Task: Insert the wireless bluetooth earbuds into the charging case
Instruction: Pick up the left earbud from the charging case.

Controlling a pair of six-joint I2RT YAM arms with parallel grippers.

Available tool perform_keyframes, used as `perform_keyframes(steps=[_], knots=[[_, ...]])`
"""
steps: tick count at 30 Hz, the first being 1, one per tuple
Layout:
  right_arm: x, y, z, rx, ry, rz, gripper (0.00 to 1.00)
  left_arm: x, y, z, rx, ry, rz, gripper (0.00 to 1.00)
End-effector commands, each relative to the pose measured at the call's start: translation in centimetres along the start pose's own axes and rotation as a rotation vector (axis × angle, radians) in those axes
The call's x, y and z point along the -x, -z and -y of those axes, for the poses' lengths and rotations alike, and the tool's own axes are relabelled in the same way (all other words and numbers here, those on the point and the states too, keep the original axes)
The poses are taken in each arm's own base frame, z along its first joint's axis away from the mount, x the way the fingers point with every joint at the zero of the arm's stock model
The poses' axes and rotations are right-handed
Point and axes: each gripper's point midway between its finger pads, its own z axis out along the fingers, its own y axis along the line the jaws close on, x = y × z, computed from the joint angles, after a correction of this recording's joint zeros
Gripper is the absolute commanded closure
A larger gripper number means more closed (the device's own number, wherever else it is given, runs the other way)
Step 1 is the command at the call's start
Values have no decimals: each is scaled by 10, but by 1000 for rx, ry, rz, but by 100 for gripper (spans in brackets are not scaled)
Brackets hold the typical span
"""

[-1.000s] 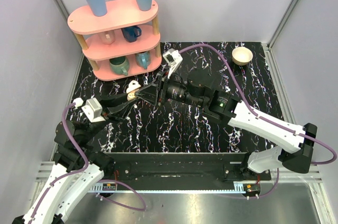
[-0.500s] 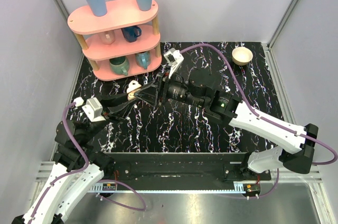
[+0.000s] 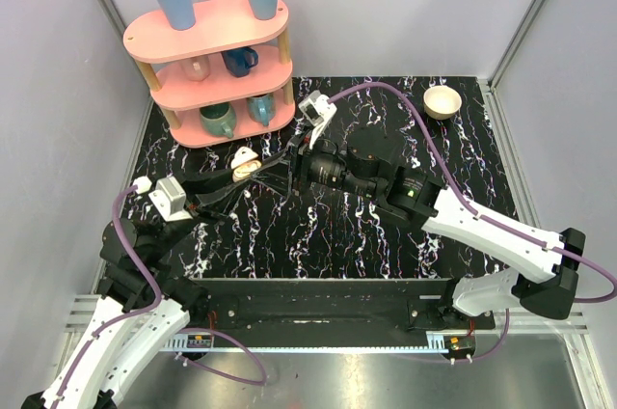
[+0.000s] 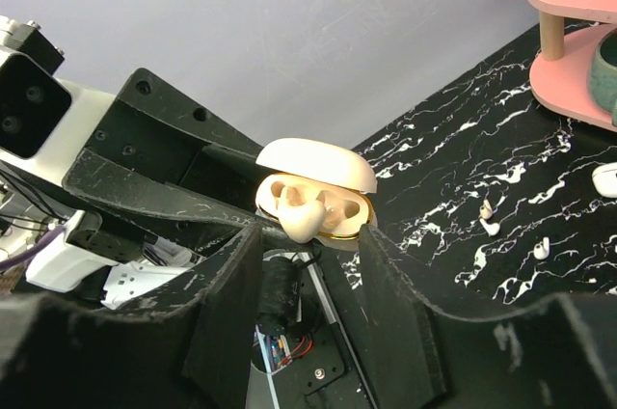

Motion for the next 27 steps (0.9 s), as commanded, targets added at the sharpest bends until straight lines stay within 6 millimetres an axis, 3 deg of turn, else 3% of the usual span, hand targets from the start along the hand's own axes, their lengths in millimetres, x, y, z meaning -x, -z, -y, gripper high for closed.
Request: perform_keyframes(steps=[1, 9, 20, 27], knots=[[8, 4, -5, 25, 42, 1, 50, 15, -3, -3, 10, -14, 55, 100], [14, 4, -7, 38, 59, 27, 50, 13, -4, -2, 7, -13, 47, 100], [33, 21, -7, 13, 126, 103, 51, 11, -3, -3, 12, -13, 42, 100], [28, 14, -13, 53, 156, 69, 51, 11, -3, -2, 8, -11, 43, 100]])
